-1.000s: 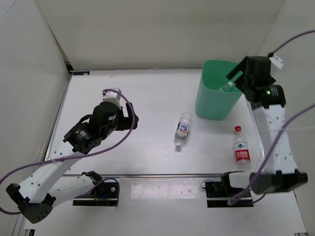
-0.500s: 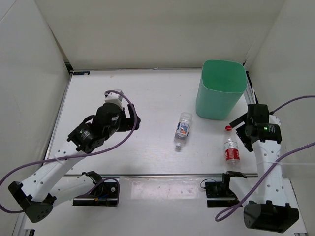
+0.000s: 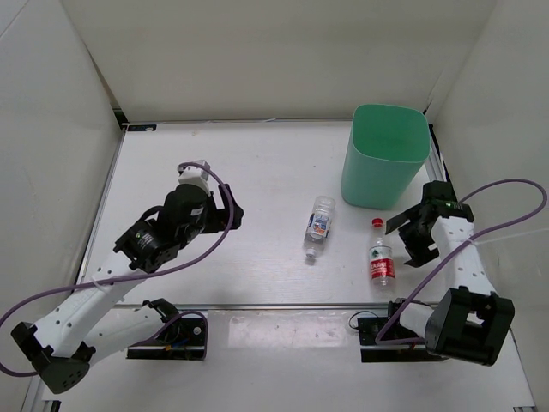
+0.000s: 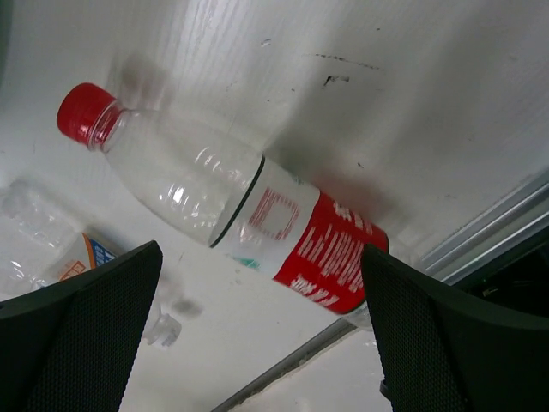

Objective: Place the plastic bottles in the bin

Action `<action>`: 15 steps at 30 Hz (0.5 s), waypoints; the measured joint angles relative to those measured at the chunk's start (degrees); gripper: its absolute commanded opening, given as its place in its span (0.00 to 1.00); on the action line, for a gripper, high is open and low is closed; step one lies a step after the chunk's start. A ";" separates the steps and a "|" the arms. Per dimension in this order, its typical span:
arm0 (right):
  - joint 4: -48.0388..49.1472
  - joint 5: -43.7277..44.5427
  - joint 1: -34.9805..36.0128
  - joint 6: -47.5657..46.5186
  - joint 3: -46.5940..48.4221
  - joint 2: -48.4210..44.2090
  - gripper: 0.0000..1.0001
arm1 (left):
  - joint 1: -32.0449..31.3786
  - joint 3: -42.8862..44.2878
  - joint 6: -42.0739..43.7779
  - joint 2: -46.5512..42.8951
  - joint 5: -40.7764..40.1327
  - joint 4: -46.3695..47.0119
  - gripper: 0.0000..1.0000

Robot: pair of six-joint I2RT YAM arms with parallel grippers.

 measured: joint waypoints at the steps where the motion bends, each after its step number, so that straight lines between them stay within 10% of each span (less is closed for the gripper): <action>1: 0.70 -0.50 0.02 -0.17 -0.33 0.50 1.00 | 0.00 -0.20 -0.28 -0.15 -0.02 -0.17 1.00; 15: 10.95 -4.20 15.19 0.76 -5.05 5.62 1.00 | 0.00 -1.03 -3.28 -2.47 -1.03 -4.15 1.00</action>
